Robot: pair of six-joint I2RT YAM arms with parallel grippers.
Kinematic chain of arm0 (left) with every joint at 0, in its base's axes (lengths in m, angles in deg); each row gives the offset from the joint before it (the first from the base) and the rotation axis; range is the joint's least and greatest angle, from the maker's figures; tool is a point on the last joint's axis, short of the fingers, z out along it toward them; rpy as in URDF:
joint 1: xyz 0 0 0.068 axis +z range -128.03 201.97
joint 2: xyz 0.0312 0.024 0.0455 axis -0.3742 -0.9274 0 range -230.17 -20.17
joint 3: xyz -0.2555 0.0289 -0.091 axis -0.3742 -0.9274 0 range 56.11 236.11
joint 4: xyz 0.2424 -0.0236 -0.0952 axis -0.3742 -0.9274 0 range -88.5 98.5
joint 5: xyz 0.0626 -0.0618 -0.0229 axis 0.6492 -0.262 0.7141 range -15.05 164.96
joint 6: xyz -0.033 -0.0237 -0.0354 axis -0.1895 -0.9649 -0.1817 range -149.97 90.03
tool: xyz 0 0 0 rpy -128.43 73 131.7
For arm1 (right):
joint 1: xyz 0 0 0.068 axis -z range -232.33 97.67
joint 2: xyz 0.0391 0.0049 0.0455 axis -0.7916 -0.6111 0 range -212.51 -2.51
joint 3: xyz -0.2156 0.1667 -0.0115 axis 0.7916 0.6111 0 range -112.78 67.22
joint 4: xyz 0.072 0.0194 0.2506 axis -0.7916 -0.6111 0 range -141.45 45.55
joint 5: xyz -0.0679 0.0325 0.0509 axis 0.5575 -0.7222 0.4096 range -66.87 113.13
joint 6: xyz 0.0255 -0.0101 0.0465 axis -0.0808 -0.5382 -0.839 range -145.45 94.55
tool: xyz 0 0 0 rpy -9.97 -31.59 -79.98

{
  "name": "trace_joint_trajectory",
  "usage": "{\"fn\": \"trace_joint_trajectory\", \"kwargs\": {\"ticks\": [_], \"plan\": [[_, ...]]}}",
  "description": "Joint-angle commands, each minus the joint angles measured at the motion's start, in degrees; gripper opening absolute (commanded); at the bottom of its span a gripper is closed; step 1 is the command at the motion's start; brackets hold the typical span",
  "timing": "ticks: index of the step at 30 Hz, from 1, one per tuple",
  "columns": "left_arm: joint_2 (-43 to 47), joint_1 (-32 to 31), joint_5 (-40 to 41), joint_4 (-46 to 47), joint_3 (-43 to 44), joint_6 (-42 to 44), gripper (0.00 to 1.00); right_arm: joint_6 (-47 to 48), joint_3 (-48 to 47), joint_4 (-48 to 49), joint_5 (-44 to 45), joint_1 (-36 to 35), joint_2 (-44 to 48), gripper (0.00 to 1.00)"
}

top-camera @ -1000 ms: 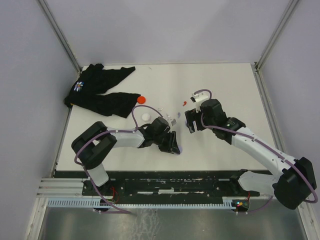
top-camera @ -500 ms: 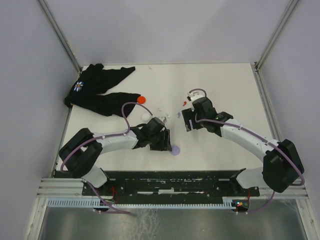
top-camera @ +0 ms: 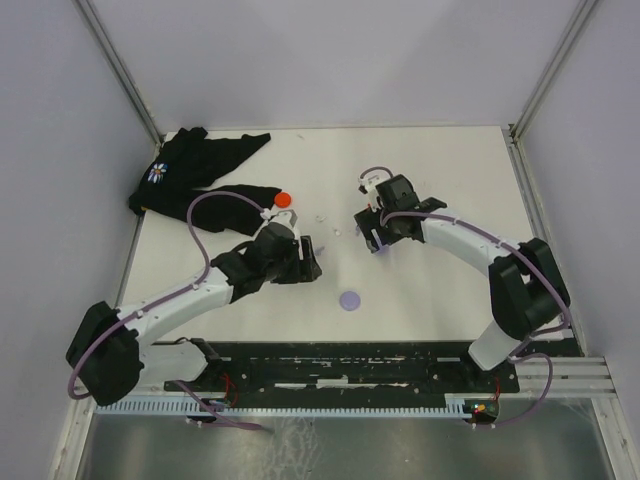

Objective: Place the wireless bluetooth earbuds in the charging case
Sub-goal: Pick up the charging case at the center of the board.

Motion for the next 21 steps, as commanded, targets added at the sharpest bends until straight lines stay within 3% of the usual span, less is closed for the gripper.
{"fn": "trace_joint_trajectory", "kwargs": {"ticks": [1, 12, 21], "plan": [[5.6, 2.42, 3.08, -3.21, -0.97, 3.51, 0.76, 7.51, -6.67, -2.2, -7.82, 2.13, -5.46, 0.85], [12.35, 7.25, 2.46, -4.39, -2.62, 6.41, 0.78, 5.93, -16.0, -4.39, -12.4, 3.35, -18.9, 0.8], [11.57, 7.87, 0.47, -1.52, -2.98, 6.52, 0.78, 2.63, -9.82, -7.19, -17.7, 3.23, -15.37, 0.76]]}}
